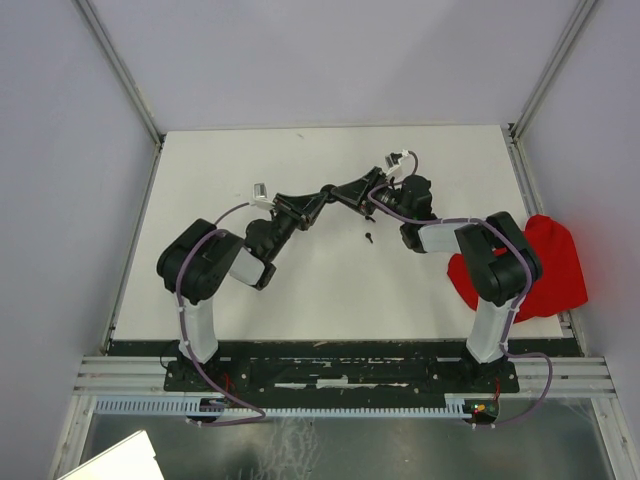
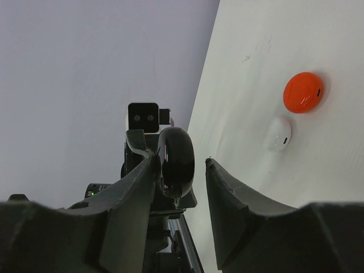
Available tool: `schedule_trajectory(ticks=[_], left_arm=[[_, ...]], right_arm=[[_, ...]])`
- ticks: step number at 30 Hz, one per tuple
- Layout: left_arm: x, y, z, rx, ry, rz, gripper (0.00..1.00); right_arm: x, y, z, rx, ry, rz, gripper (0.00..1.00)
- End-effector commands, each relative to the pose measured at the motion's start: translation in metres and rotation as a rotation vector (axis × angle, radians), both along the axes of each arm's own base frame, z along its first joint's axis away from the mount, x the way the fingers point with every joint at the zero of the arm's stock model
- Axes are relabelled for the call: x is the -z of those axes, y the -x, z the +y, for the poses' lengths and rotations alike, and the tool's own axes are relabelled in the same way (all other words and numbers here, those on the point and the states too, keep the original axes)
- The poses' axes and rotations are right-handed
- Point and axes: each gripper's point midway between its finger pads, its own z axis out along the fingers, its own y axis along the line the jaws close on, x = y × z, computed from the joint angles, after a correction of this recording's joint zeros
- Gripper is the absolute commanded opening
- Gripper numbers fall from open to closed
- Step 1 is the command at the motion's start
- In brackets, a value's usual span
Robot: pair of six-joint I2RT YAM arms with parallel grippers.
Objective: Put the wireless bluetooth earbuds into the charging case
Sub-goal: Open the charging case.
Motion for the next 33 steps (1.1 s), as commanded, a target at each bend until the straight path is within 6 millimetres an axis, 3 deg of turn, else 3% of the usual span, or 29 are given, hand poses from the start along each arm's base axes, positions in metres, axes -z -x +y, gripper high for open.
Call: schedule_trajectory(ticks=[1,11,16,19,28,33], left_arm=[[-0.039,0.003,0.002,0.002,0.103,-0.122,0.03],[-0.037,0.004,-0.002,0.025,0.107,-0.117,0.05],[-0.032,0.004,-0.006,0.055,0.112,-0.104,0.30],[-0.029,0.004,-0.004,0.066,0.117,-0.097,0.36],[-0.030,-0.003,0.017,0.056,0.115,-0.107,0.38],[-0.035,-0.003,0.016,0.097,0.109,-0.130,0.39]], right_arm=[[-0.020,0.004,0.003,-0.036,-0.045,-0.079,0.48],[-0.020,0.005,0.003,-0.038,-0.050,-0.080,0.21],[-0.022,0.004,0.000,-0.029,-0.056,-0.087,0.10],[-0.024,0.004,-0.005,-0.025,-0.063,-0.094,0.09],[-0.023,0.007,-0.016,-0.036,-0.055,-0.103,0.08],[-0.018,0.009,-0.016,-0.059,-0.038,-0.099,0.07]])
